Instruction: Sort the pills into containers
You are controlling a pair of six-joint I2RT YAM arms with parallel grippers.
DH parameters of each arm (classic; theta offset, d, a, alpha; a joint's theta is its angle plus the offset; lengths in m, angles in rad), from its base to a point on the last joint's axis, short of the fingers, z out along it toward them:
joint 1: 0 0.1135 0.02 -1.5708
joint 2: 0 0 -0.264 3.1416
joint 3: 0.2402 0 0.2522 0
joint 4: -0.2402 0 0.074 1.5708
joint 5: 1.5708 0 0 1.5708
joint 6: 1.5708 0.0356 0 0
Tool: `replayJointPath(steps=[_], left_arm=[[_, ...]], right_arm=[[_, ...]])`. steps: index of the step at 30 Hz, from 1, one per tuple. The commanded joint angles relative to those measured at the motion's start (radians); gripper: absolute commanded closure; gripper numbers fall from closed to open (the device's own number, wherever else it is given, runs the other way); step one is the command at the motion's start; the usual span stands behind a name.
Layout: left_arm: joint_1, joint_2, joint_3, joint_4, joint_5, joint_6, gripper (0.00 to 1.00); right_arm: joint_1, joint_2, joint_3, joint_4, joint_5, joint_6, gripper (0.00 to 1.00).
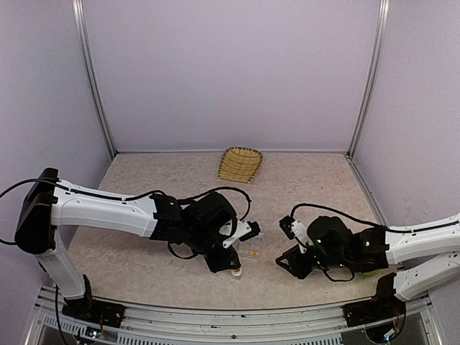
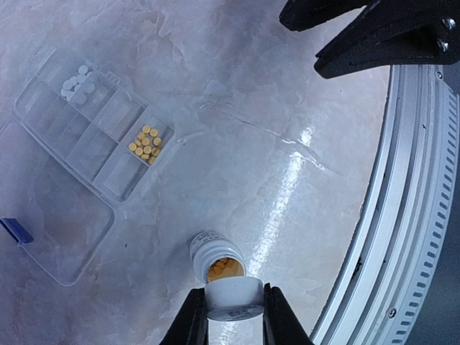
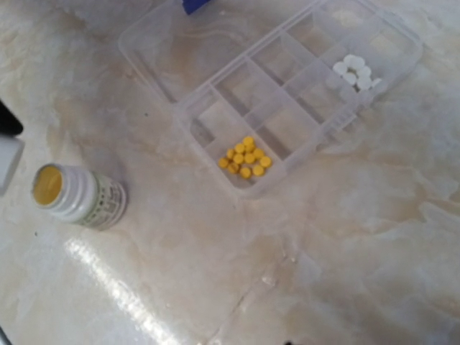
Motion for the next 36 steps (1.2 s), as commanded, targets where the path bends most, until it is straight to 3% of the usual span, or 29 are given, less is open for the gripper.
replayJointPath(steps=[1,12,36], left_arm=[[-0.010,0.029,0.053,-0.077,-0.057,0.028,0.88],[-0.029,0.080,0.109,-0.159,-0.060,0.045,0.88],[-0.033,0.121,0.154,-0.165,-0.083,0.049,0.87]], right_arm=[[-0.009,0.012,-0.010,0.033,-0.012,-0.008,0.68],[-0.009,0.015,-0.018,0.043,-0.019,-0.007,0.68],[-0.011,0.027,-0.042,0.090,-0.050,-0.001,0.68]])
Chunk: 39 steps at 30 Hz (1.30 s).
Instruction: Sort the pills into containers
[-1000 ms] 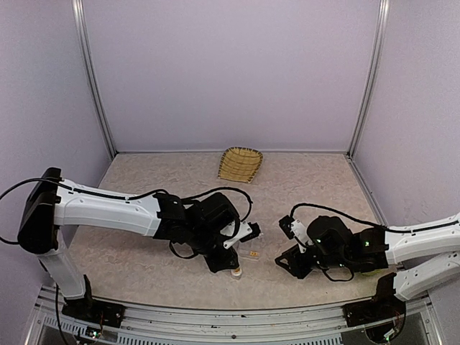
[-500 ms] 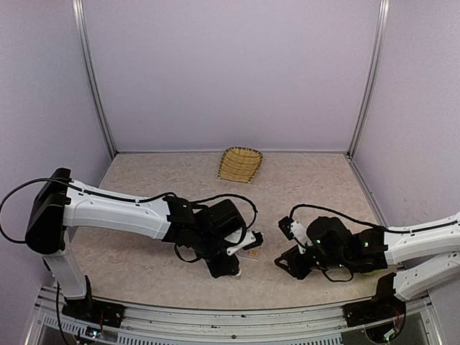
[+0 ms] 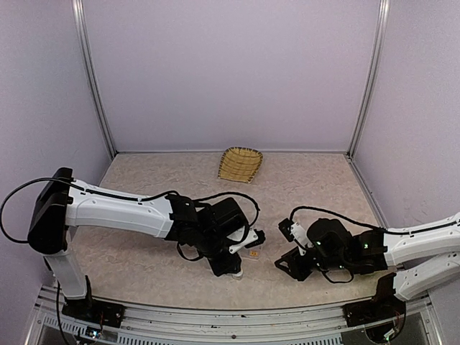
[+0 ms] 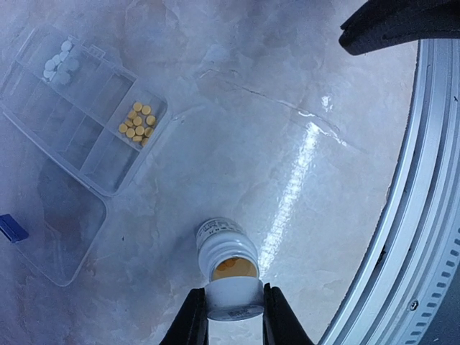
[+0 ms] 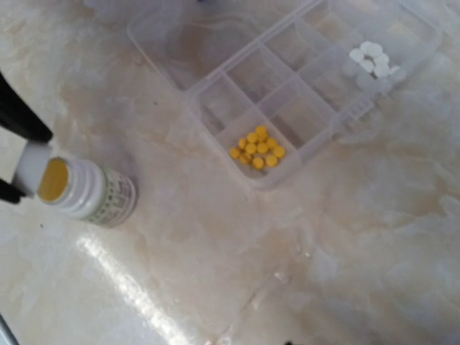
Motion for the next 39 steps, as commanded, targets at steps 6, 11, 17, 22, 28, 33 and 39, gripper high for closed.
replayJointPath(steps=[6,11,17,22,28,33,39], left_arm=[[-0.003,0.032,0.046,-0.026,-0.018,0.013,0.82],[-0.002,0.036,0.054,-0.025,-0.019,0.016,0.82],[-0.003,0.043,0.063,-0.023,-0.023,0.019,0.82],[-0.003,0.049,0.068,-0.024,-0.023,0.020,0.81],[-0.003,0.053,0.071,-0.025,-0.022,0.020,0.78],[-0.003,0.048,0.073,-0.025,-0.032,0.020,0.75],[-0.003,0.046,0.079,-0.022,-0.039,0.022,0.71]], right_arm=[[-0.008,0.052,-0.006,0.076,-0.036,-0.004,0.68],[-0.008,0.059,-0.006,0.082,-0.036,-0.006,0.68],[-0.008,0.070,-0.010,0.091,-0.036,-0.005,0.68],[-0.008,0.080,-0.012,0.105,-0.036,-0.003,0.68],[-0.008,0.086,-0.010,0.110,-0.067,-0.004,0.68],[-0.008,0.084,-0.010,0.109,-0.069,-0.003,0.68],[-0.008,0.088,-0.009,0.111,-0.071,-0.003,0.68]])
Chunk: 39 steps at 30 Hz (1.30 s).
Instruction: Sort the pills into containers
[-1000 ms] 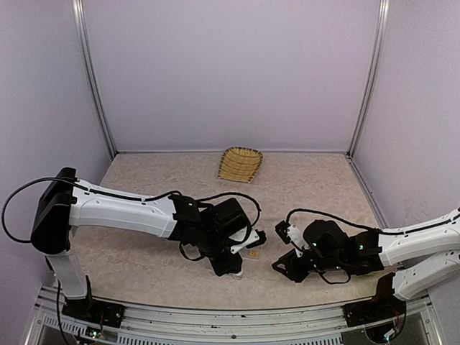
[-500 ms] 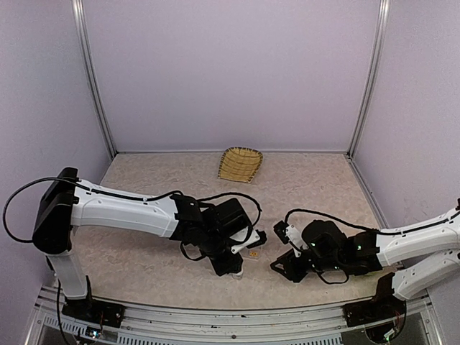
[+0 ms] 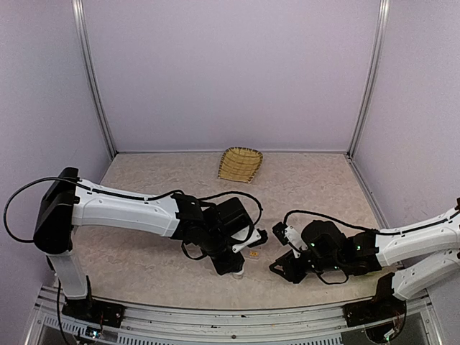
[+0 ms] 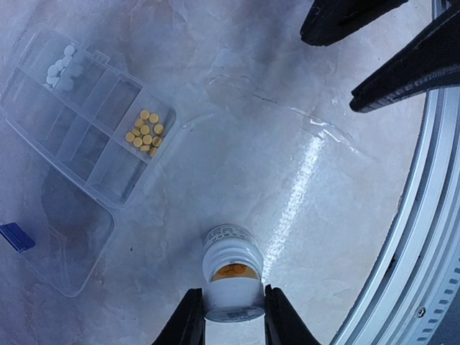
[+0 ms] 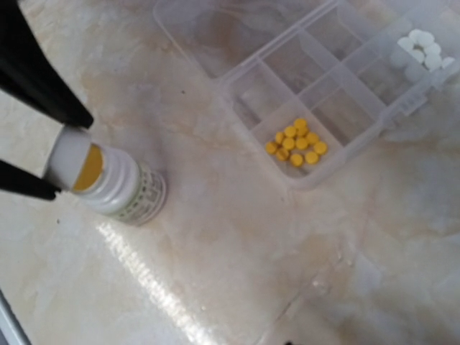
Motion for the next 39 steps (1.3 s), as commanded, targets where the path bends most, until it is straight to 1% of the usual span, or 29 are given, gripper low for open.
replayJointPath(steps=[1,7,11,15,18,23,25,29,32,39], left_arm=[[-0.003,0.008,0.032,-0.002,-0.015,0.014,0.70],[-0.003,0.018,0.039,-0.009,-0.007,0.019,0.65],[-0.002,0.017,0.040,-0.010,-0.008,0.021,0.65],[0.008,-0.009,0.017,-0.005,-0.041,0.014,0.63],[0.031,-0.072,-0.044,0.044,-0.068,-0.016,0.52],[0.061,-0.202,-0.172,0.175,-0.081,-0.069,0.38],[0.065,-0.249,-0.216,0.224,-0.065,-0.075,0.28],[0.064,-0.270,-0.256,0.285,-0.004,-0.062,0.15],[0.056,-0.234,-0.226,0.264,0.000,-0.047,0.12],[0.019,-0.108,-0.125,0.170,-0.028,-0.006,0.15]], right_arm=[[-0.008,0.007,-0.005,0.021,-0.009,-0.002,0.68],[-0.008,0.003,-0.002,0.016,-0.010,-0.005,0.68],[-0.008,0.002,-0.001,0.011,-0.012,-0.005,0.68],[-0.008,-0.004,0.003,0.003,-0.008,-0.009,0.67],[-0.008,-0.012,0.000,-0.002,-0.005,-0.017,0.66],[-0.008,-0.005,0.001,0.011,-0.011,-0.038,0.63],[-0.008,0.004,0.004,0.022,-0.015,-0.045,0.61],[-0.008,0.019,0.011,0.029,-0.017,-0.048,0.56],[-0.008,0.013,0.009,0.027,-0.014,-0.044,0.52],[-0.008,-0.072,-0.027,-0.004,0.017,-0.009,0.50]])
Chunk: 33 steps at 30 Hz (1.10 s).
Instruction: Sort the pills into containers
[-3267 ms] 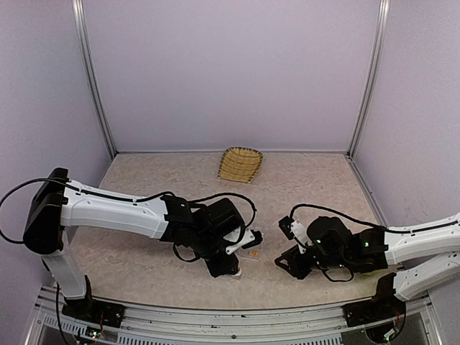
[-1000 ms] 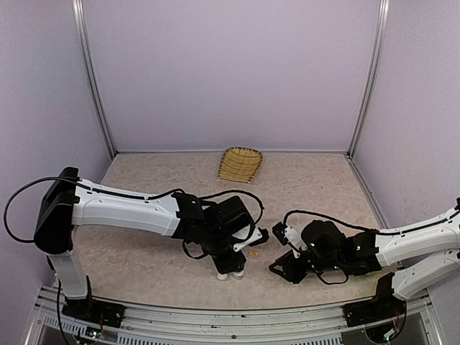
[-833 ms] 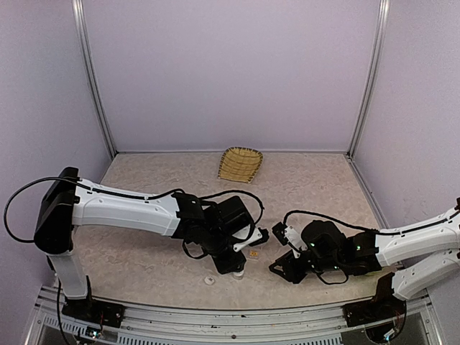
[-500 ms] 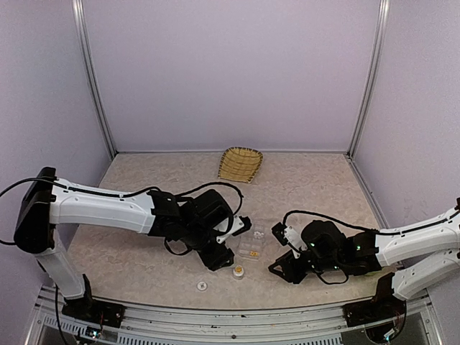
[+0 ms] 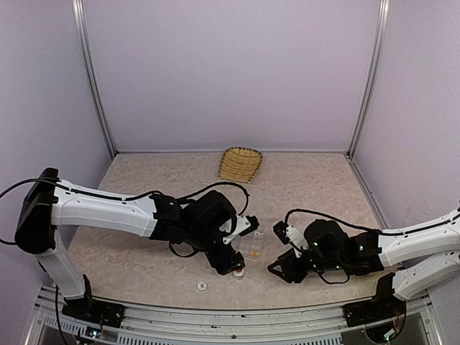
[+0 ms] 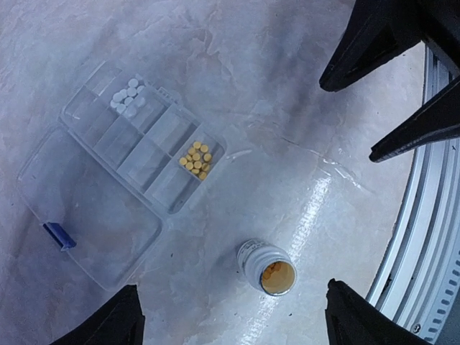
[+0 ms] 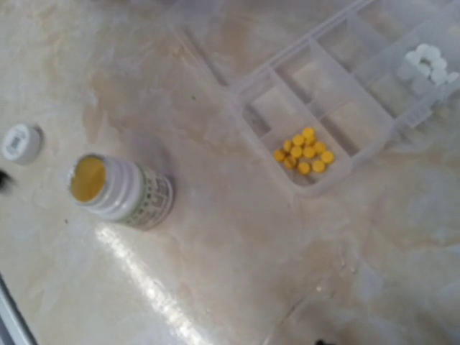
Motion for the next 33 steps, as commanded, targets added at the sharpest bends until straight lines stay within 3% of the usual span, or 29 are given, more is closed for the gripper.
replayJointPath(steps=[1,11,23,29,33], left_arm=[[-0.031,0.079,0.072,-0.053,-0.020,0.035,0.16],[-0.062,0.165,0.136,-0.099,-0.071,0.040,0.29],[-0.073,0.204,0.156,-0.128,-0.041,0.047,0.54],[-0.073,0.209,0.163,-0.137,-0.035,0.044,0.76],[-0.072,0.199,0.162,-0.134,-0.043,0.045,0.79]], right_arm=[[-0.008,-0.075,-0.031,-0.017,0.024,0.030,0.49],[-0.012,-0.171,-0.066,-0.061,0.074,0.050,0.47],[-0.016,-0.174,-0.072,-0.057,0.078,0.049,0.47],[-0.016,-0.172,-0.068,-0.055,0.079,0.046,0.46],[-0.017,-0.165,-0.062,-0.053,0.081,0.035,0.46]])
